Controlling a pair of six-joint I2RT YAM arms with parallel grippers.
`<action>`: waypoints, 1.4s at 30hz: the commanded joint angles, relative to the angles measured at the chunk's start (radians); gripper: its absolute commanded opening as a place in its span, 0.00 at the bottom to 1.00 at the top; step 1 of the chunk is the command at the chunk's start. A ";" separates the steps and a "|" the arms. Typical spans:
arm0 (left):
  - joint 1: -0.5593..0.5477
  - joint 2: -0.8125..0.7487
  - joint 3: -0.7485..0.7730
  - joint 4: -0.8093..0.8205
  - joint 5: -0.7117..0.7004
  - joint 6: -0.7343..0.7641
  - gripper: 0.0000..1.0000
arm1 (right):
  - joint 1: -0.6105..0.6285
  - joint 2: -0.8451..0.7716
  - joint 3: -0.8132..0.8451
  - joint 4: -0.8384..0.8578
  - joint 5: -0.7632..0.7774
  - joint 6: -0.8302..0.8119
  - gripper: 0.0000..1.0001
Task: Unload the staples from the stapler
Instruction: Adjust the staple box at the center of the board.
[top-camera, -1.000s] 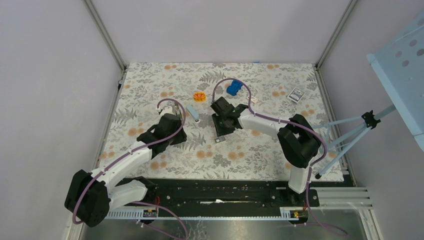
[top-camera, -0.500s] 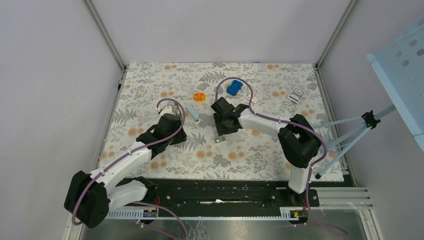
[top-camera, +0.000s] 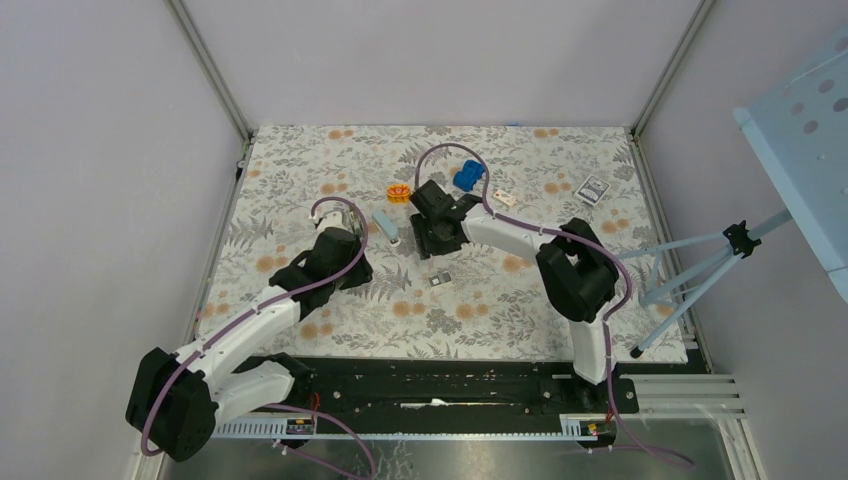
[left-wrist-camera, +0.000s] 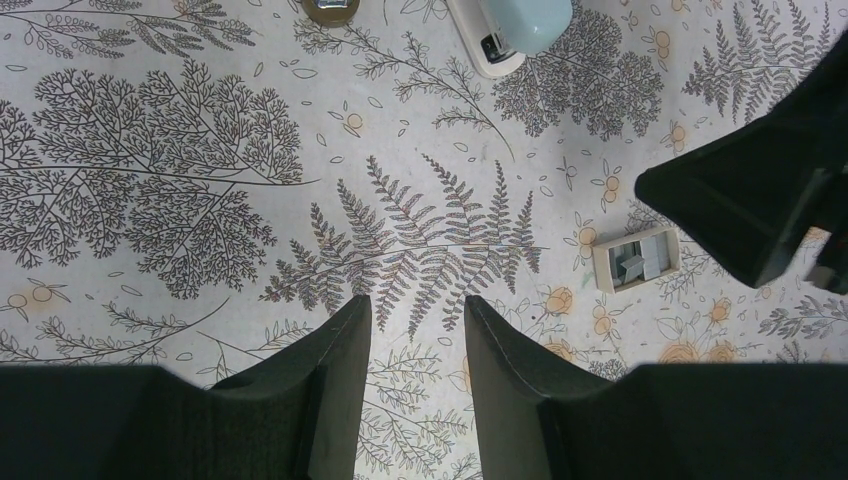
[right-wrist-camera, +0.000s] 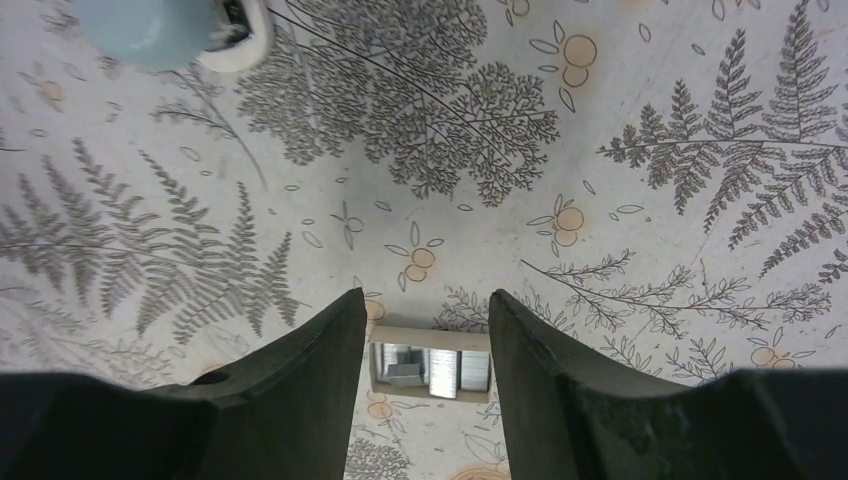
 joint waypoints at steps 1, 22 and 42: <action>0.005 -0.022 0.021 0.004 -0.003 0.003 0.44 | -0.006 0.037 0.023 -0.051 0.049 -0.020 0.56; 0.004 0.011 0.039 0.012 0.006 0.008 0.44 | -0.006 0.023 -0.091 -0.059 0.135 0.014 0.53; 0.004 0.023 0.032 0.026 0.005 0.005 0.44 | -0.005 -0.113 -0.211 -0.065 0.110 0.042 0.50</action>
